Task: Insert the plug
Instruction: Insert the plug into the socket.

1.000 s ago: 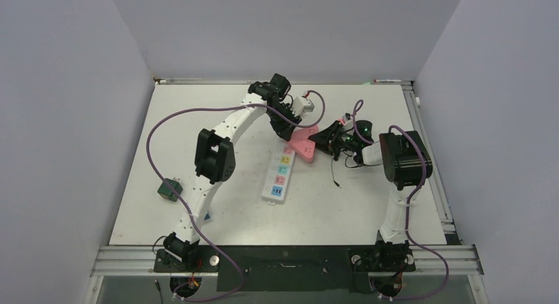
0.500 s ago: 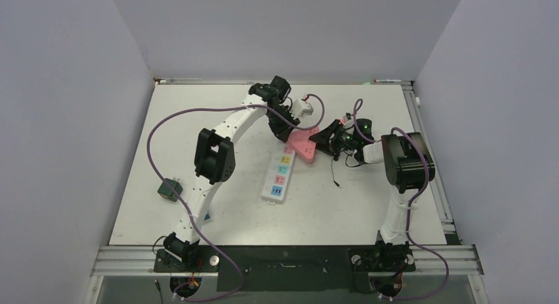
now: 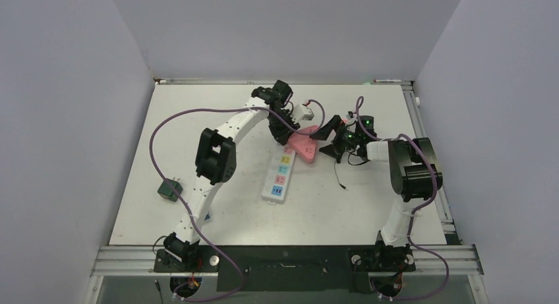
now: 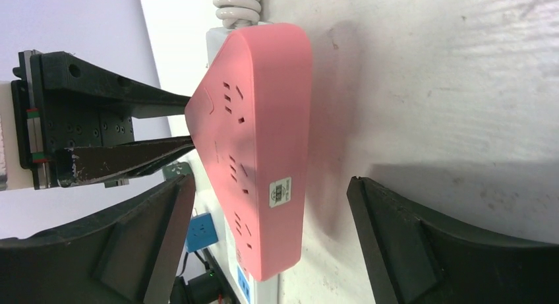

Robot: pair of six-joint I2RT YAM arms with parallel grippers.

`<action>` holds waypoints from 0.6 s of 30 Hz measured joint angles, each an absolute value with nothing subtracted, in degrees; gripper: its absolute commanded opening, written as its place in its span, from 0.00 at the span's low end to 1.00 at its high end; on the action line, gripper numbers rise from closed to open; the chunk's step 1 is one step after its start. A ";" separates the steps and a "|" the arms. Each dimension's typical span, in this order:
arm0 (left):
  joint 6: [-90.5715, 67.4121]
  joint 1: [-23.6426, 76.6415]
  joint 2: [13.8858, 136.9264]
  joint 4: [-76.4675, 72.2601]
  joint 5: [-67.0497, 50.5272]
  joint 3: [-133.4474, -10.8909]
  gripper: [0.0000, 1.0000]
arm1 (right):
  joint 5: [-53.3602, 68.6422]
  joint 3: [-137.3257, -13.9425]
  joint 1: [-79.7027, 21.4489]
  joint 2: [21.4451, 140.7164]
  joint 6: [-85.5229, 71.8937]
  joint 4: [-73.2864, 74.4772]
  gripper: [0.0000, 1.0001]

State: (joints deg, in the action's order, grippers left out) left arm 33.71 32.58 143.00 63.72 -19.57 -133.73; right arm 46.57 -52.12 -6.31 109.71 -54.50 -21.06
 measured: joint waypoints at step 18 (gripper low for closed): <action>19.11 27.00 133.47 61.76 -19.99 -125.93 0.96 | 38.59 -59.11 -4.91 93.60 -43.44 0.16 0.90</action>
State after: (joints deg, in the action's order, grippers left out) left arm 19.11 27.00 133.47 61.76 -19.99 -125.93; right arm 38.59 -59.11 -4.91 93.60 -43.44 0.16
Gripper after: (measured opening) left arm 0.964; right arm 0.898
